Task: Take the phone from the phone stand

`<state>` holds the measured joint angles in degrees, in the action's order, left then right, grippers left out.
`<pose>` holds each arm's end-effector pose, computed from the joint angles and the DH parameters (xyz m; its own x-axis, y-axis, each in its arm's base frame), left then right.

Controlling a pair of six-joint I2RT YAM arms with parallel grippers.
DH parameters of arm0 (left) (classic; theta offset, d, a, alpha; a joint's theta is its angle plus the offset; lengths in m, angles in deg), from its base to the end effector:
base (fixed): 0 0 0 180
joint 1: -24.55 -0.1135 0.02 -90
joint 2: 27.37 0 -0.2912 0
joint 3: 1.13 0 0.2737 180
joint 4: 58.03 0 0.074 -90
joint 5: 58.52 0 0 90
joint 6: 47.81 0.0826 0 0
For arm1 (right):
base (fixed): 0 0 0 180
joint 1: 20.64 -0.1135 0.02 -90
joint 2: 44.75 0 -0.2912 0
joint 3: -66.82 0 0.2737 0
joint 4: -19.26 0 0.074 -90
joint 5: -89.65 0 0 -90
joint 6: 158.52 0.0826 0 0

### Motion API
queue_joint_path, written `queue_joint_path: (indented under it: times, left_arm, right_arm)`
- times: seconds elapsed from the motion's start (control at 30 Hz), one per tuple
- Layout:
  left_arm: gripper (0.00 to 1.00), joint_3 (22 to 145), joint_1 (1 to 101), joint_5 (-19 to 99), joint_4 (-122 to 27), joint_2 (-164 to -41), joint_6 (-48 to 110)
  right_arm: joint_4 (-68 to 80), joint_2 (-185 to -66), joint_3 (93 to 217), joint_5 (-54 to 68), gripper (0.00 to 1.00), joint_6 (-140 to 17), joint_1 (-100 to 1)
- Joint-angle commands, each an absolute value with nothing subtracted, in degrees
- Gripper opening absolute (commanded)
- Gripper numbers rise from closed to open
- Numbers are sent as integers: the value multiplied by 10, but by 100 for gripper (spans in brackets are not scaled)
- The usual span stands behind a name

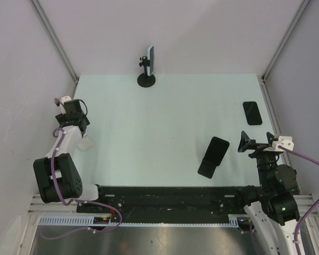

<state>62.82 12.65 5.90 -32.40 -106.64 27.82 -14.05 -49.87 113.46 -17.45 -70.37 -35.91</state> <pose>0.3272 0.1054 0.2300 -0.4959 -0.3333 -0.8019 -0.6485 0.7563 0.0867 0.0896 -0.0007 0.3428 0.1368 0.0053 -0.9906 0.0335 0.9994 0.0100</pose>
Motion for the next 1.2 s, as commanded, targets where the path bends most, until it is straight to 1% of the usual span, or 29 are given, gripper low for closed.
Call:
queue_joint_path:
  times: [0.0, 0.1, 0.13, 0.2, 0.23, 0.3, 0.33, 0.4, 0.43, 0.5, 0.53, 0.57, 0.7, 0.83, 1.07, 1.17]
  left_arm:
    - [24, 617, 118, 72, -339, -1053, 285]
    - [31, 609, 117, 83, -339, -1054, 278]
    - [37, 608, 116, 89, -339, -1057, 279]
    - [42, 606, 117, 97, -339, -1060, 273]
    - [49, 606, 116, 107, -337, -1062, 270]
    - [57, 603, 117, 116, -337, -1060, 258]
    - [67, 603, 116, 125, -336, -1059, 257]
    - [76, 602, 117, 128, -334, -1053, 251]
    - [83, 602, 116, 128, -333, -1051, 251]
    - [92, 602, 118, 129, -332, -1039, 251]
    - [98, 602, 117, 128, -329, -1035, 252]
    - [100, 602, 117, 128, -330, -1031, 252]
    - [100, 602, 117, 126, -322, -999, 255]
    - [100, 604, 117, 128, -316, -944, 255]
    - [100, 612, 124, 173, -314, -851, 257]
    - [100, 622, 155, 190, -314, -820, 274]
  right_arm:
    - [-118, -491, 1135, -172, 100, -713, -365]
    - [-118, -492, 1135, -173, 100, -713, -364]
    - [-118, -491, 1134, -173, 100, -713, -364]
    - [-118, -493, 1135, -170, 100, -714, -365]
    - [-116, -494, 1135, -169, 100, -714, -365]
    - [-119, -496, 1135, -164, 100, -715, -364]
    - [-116, -496, 1134, -163, 100, -715, -365]
    - [-117, -498, 1134, -157, 100, -715, -364]
    - [-116, -497, 1135, -156, 100, -710, -364]
    - [-114, -496, 1134, -157, 100, -703, -364]
    - [-113, -496, 1135, -157, 100, -693, -365]
    - [-112, -495, 1134, -163, 100, -689, -364]
    - [-112, -498, 1141, -189, 100, -638, -365]
    - [-152, -515, 1176, -201, 100, -622, -365]
    - [-260, -612, 1270, -193, 100, -587, -365]
    - [-307, -666, 1320, -184, 100, -565, -365]
